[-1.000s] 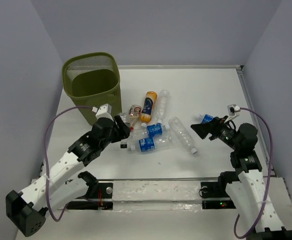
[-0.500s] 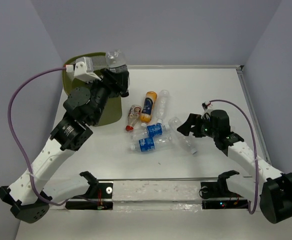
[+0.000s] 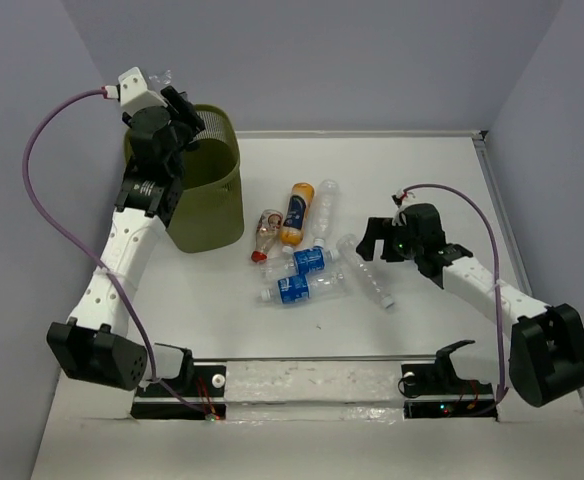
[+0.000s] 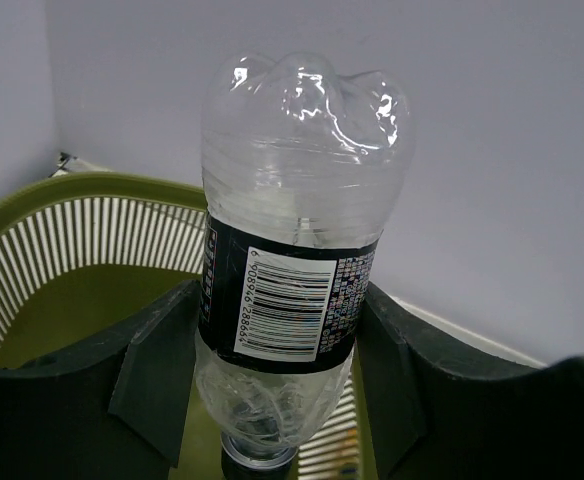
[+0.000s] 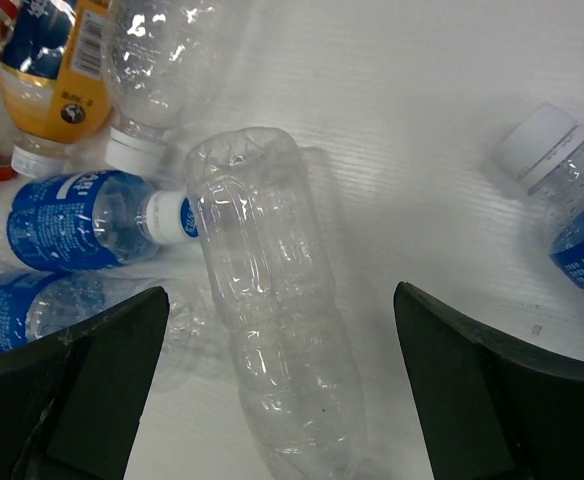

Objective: Put the plastic bottles in the bin

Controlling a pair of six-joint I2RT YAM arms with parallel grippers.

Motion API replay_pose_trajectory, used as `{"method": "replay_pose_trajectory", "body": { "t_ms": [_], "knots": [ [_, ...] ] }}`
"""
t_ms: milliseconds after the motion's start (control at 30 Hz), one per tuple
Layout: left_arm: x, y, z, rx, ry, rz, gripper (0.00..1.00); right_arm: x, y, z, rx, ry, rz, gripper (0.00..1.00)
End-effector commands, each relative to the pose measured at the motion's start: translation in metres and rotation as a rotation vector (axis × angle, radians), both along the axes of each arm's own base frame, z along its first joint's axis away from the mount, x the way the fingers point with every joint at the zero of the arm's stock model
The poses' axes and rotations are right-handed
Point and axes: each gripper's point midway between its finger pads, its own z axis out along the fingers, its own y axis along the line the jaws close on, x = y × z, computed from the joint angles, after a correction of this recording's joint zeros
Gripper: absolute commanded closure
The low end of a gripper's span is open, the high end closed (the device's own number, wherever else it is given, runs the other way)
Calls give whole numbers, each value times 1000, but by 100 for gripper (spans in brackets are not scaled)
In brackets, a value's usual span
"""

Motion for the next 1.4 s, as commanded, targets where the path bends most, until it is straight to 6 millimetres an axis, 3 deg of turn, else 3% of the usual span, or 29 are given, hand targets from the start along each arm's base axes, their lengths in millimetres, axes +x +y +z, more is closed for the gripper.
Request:
{"method": "replay_pose_trajectory", "body": {
  "t_ms": [0,200,233,333,400,433,467,667,733,800,867,933,967,1000,1033,1167,1200,1233,1267,1300,1333,1367],
  "knots": [
    [10,24,36,-34,-115,44,61,7,12,9,-40,-35,67,0],
    [28,45,-8,-7,-45,123,56,12,25,-5,-70,4,107,0],
    [30,48,-21,3,-20,135,53,15,25,-9,-79,11,102,0],
    [31,51,-34,20,8,144,44,20,24,-12,-93,17,92,0],
    [27,56,-38,25,23,167,24,23,25,-14,-100,24,89,1],
    [25,57,-39,27,26,168,8,24,25,-16,-101,30,91,1],
    [24,57,-40,29,26,167,1,23,29,-18,-104,35,102,1],
    [1,43,-16,8,4,65,1,20,34,-34,-126,78,114,1],
    [-16,22,5,2,-32,-61,1,22,33,-38,-134,86,107,5],
    [-30,13,6,2,-23,-126,1,25,30,-40,-149,86,84,7],
    [-54,-5,12,-11,-39,-237,1,26,28,-38,-154,80,74,15],
    [-77,-22,1,-23,-31,-347,1,26,27,-37,-165,71,60,27],
    [-85,-37,-18,-25,5,-436,1,26,25,-32,-167,57,51,45],
    [-102,-51,-31,-28,24,-527,1,25,22,-25,-167,48,36,53],
    [-112,-56,-25,-25,4,-567,1,24,21,-27,-172,58,36,56],
    [-158,-74,-44,-8,-16,-727,1,17,9,13,-171,-8,-6,58],
    [-170,-83,-56,-15,-1,-797,1,16,6,26,-168,-32,-21,59],
    [-189,-86,-48,-8,-51,-839,1,13,4,53,-147,-76,-27,59],
    [-206,-98,-57,-20,-48,-936,1,11,4,68,-126,-99,-30,61],
    [-224,-100,-51,-8,-94,-974,1,7,9,83,-105,-120,-15,63],
    [-232,-102,-51,-6,-108,-1002,1,7,18,118,-54,-192,0,63],
    [-239,-105,-59,-12,-96,-1033,1,2,32,136,3,-213,46,64]
  ]
}}
